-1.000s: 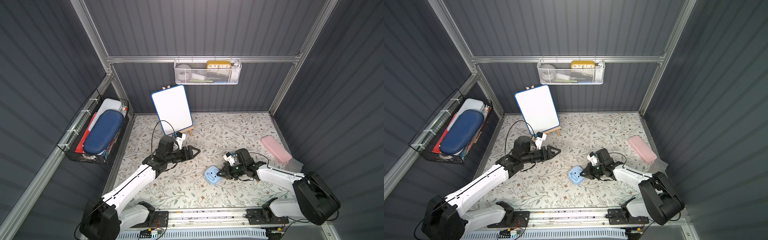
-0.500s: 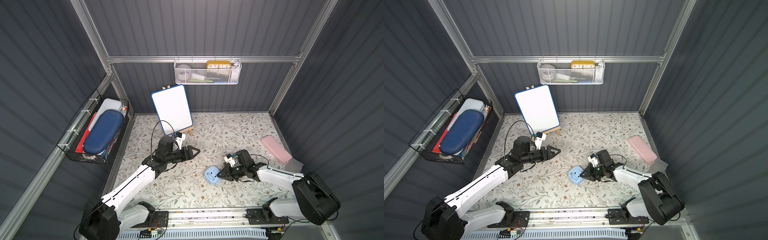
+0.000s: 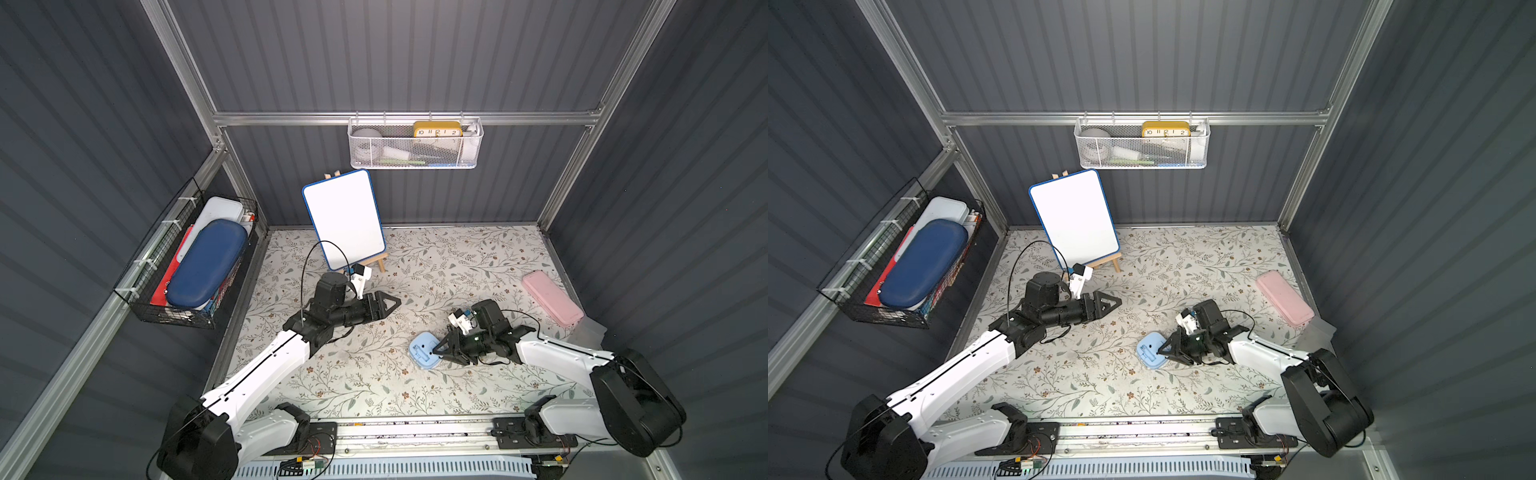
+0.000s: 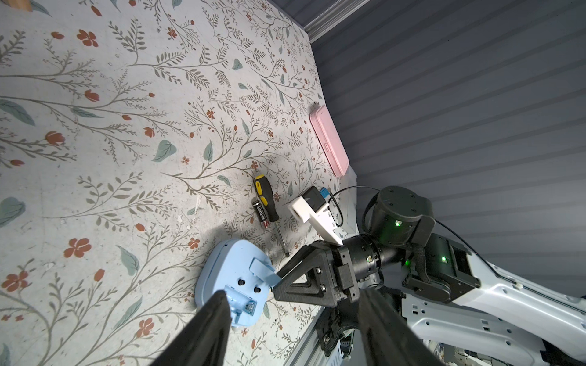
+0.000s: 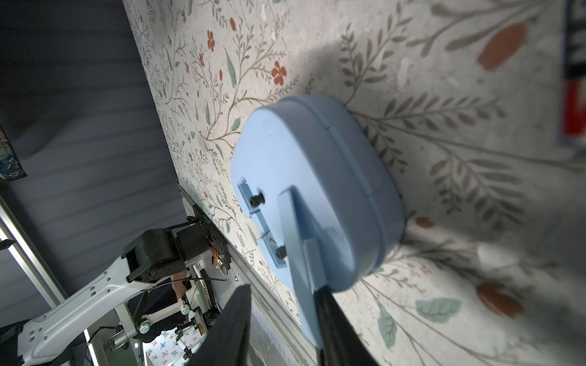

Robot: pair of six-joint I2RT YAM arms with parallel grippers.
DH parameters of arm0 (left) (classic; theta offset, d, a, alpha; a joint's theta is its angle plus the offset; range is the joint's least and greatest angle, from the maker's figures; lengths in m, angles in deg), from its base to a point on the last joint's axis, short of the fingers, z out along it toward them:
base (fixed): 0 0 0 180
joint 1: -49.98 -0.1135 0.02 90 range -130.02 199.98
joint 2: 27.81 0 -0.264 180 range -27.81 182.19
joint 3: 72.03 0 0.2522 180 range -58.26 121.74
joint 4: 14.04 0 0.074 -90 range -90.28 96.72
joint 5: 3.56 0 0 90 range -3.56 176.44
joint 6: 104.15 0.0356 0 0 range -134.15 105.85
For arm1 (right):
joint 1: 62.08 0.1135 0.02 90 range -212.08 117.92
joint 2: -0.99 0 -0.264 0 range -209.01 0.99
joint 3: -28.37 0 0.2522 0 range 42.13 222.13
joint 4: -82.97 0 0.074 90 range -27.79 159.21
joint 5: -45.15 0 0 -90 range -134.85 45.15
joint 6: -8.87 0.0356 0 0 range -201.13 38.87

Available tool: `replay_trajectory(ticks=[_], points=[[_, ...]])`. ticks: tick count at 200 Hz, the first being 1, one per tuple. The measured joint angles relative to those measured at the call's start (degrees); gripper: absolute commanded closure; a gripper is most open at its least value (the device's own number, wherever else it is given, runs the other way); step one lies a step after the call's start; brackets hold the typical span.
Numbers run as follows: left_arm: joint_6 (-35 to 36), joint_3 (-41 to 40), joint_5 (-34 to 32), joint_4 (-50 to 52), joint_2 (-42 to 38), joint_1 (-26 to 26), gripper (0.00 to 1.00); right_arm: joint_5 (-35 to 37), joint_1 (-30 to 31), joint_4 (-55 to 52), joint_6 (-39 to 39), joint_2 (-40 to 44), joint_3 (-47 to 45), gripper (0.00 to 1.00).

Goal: Remove the battery from the alarm
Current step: Place the cover on the alarm, then pick up the cover from the alarm.

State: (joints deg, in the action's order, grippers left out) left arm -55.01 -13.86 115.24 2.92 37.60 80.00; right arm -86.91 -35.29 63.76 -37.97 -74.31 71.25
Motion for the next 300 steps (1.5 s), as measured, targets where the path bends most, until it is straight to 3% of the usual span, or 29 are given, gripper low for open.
replay_trajectory(ticks=[135, 213, 300], points=[[0.0, -0.31, 2.21, -0.81, -0.68, 0.0, 0.33, 5.27, 1.27, -16.17, -4.0, -8.24, 14.01, 0.57], [0.04, -0.9, 3.34, -1.07, -0.68, 0.0, 0.33, 5.97, 2.19, -19.67, -4.24, -12.68, 15.74, 0.57], [0.04, -2.6, 4.22, -1.95, -1.29, 0.0, 0.33, 6.27, 2.84, -21.66, -4.11, -8.68, 18.47, 0.55]])
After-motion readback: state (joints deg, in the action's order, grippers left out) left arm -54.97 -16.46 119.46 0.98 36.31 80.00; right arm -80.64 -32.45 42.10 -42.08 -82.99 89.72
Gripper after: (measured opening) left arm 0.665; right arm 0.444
